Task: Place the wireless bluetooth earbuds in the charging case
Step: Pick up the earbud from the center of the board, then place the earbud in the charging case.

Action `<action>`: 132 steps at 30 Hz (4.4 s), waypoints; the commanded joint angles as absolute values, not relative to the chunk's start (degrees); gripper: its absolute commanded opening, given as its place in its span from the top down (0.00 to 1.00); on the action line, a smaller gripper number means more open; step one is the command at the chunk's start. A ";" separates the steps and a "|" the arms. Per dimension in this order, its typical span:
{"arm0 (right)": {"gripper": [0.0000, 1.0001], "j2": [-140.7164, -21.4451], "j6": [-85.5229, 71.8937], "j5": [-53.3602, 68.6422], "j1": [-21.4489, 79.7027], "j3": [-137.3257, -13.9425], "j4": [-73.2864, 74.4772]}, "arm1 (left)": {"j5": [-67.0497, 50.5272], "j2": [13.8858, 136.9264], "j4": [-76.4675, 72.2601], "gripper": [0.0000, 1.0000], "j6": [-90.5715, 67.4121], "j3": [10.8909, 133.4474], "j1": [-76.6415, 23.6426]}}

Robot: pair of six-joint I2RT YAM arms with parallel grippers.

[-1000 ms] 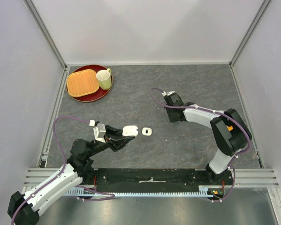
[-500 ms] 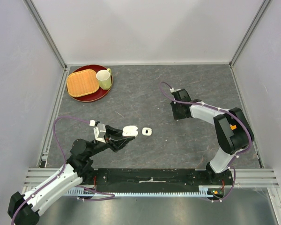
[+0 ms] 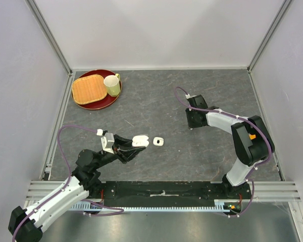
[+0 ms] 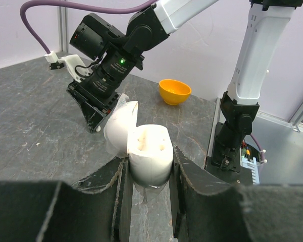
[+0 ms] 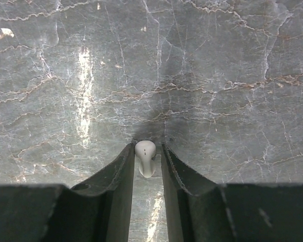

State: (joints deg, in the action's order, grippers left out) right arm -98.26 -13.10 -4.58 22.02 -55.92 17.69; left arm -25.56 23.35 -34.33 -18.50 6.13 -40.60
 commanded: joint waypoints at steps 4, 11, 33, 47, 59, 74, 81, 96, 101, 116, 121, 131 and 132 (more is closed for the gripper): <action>0.66 -95.63 -13.45 -4.22 21.62 -55.72 18.46 | -24.52 23.12 -35.24 0.98 -19.16 6.07 -40.61; 0.66 -94.13 -13.45 -3.43 21.71 -55.28 18.90 | -24.61 22.94 -35.24 0.98 -19.42 5.98 -40.61; 0.75 -93.87 -13.62 -4.31 21.62 -54.93 19.60 | -24.78 23.29 -35.86 0.98 -19.60 5.80 -40.69; 0.87 -92.29 -13.27 -4.04 21.62 -55.02 19.86 | -24.70 23.47 -35.86 0.98 -19.42 5.80 -40.61; 1.00 -86.32 -13.18 6.91 21.62 -57.04 20.65 | -24.79 23.38 -35.77 0.98 -19.42 6.06 -40.69; 1.00 -71.90 -12.57 31.89 21.62 -64.33 24.43 | -24.96 23.20 -35.77 0.98 -18.55 6.68 -40.61; 1.00 -67.16 -10.81 45.16 21.62 -68.73 26.19 | -26.10 23.91 -37.18 0.98 -17.58 6.86 -40.61; 1.00 -64.34 -1.15 57.92 31.02 -76.11 33.82 | -34.98 29.70 -49.03 0.98 -16.87 8.52 -40.69; 1.00 -64.51 2.46 58.10 33.57 -76.90 37.26 | -37.88 33.66 -52.82 0.98 -18.02 9.40 -40.61; 1.00 -68.11 4.31 53.18 40.43 -78.48 39.46 | -41.92 41.04 -58.44 0.98 -21.62 12.39 -40.61; 1.00 -69.34 3.34 51.51 43.06 -78.57 38.15 | -41.92 41.57 -58.45 0.98 -21.62 12.48 -40.69; 1.00 -71.54 4.22 46.06 47.90 -78.57 37.80 | -41.84 41.13 -57.57 0.98 -21.71 12.39 -40.69; 1.00 -71.80 4.48 45.62 48.42 -78.49 37.88 | -41.92 41.22 -57.57 0.98 -21.62 12.39 -40.61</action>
State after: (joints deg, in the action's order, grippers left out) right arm -71.26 2.87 48.03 47.07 -76.29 39.92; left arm -41.04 41.58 -55.00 -20.38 10.35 -40.60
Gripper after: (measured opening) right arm 0.018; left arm 0.360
